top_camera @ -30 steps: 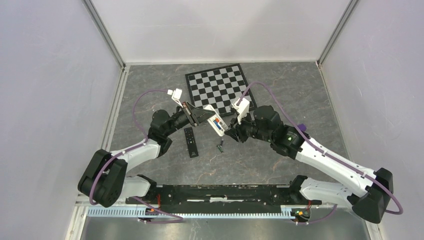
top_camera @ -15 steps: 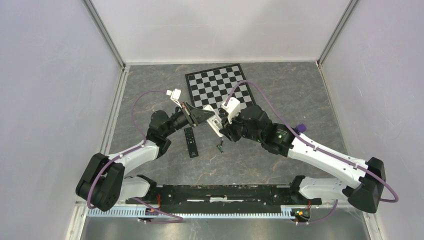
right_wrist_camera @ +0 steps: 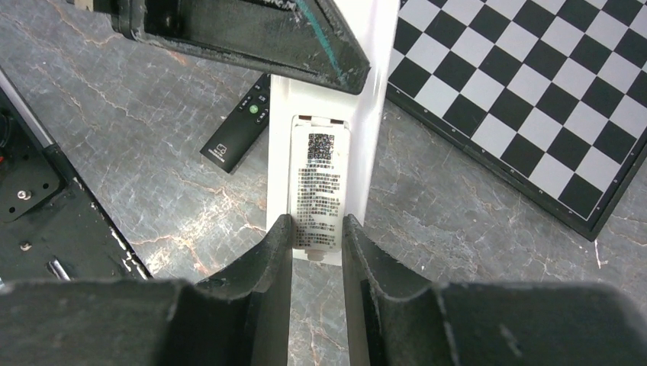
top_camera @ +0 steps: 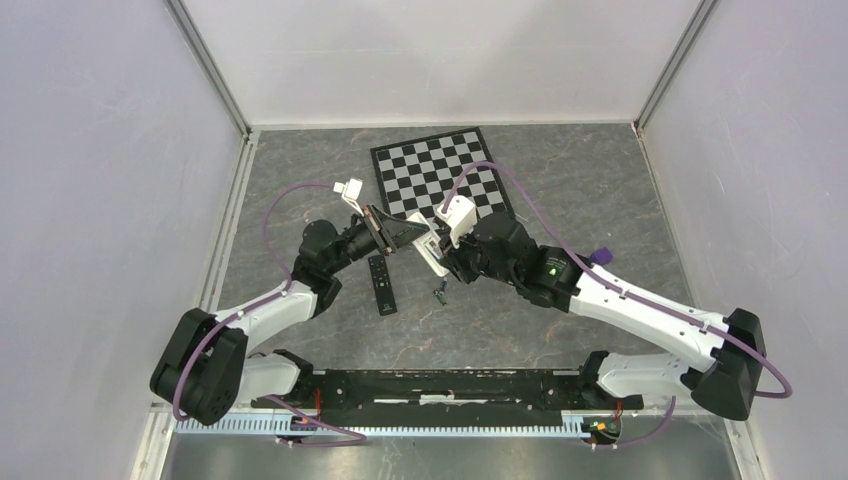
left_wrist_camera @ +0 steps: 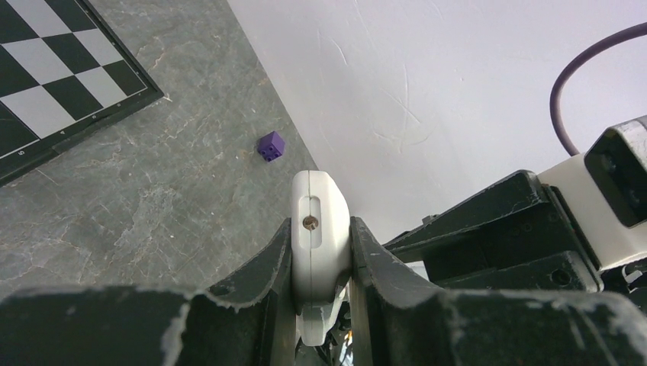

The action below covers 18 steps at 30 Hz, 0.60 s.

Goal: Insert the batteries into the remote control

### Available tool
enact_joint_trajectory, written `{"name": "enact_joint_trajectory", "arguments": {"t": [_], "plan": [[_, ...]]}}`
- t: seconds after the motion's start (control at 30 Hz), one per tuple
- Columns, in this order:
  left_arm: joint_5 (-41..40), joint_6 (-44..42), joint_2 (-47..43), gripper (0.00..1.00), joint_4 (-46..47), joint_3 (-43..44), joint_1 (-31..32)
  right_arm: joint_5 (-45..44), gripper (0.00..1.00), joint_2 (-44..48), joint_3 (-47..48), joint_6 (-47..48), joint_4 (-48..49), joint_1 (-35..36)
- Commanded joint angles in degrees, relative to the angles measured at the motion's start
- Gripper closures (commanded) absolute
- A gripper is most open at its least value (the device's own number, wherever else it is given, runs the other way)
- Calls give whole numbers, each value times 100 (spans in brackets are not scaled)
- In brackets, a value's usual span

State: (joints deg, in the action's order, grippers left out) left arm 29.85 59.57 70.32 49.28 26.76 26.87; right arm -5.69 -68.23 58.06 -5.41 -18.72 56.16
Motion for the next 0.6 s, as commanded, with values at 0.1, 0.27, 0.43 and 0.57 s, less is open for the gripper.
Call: {"name": "enact_joint_trajectory", "arguments": {"t": [0.1, 0.27, 0.43, 0.57], "plan": [[-12, 335, -115, 98, 157, 249, 29, -8, 77, -94, 307, 108, 44, 76], [68, 360, -106, 98, 183, 260, 29, -88, 76, -146, 331, 55, 44, 71], [206, 400, -93, 98, 371, 229, 29, -224, 76, -272, 405, -90, 14, 72], [136, 312, -159, 98, 273, 180, 33, -338, 76, -374, 507, -275, -150, 70]]}}
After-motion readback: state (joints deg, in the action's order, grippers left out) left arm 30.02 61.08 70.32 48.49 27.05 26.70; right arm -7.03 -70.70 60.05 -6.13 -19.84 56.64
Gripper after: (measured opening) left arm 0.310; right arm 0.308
